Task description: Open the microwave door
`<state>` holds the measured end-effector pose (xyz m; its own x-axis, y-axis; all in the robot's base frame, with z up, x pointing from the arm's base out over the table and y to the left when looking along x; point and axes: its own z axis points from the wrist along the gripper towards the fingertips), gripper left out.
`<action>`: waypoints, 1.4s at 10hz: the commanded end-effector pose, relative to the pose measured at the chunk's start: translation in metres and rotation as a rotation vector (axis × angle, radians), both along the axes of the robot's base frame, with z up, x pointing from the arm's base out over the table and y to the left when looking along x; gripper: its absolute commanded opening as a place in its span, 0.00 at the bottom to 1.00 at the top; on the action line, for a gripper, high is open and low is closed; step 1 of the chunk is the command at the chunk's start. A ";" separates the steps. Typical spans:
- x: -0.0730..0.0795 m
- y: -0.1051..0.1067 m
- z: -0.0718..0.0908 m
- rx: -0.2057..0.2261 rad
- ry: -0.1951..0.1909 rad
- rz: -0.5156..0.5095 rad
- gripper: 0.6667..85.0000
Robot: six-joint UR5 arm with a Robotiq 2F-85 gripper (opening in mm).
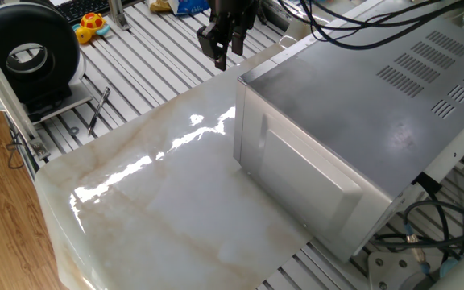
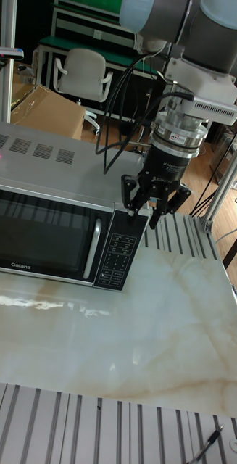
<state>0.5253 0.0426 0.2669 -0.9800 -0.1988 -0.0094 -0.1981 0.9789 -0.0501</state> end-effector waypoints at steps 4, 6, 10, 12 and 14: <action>-0.001 -0.001 0.016 0.025 -0.035 0.013 0.36; -0.003 0.002 0.016 0.036 -0.029 0.000 0.30; -0.001 0.001 0.016 0.033 -0.039 -0.053 0.02; 0.003 0.005 0.016 0.050 -0.052 -0.074 0.02; 0.006 0.002 0.016 0.041 -0.065 -0.063 0.02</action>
<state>0.5272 0.0422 0.2818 -0.9884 -0.1391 -0.0615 -0.1374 0.9900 -0.0311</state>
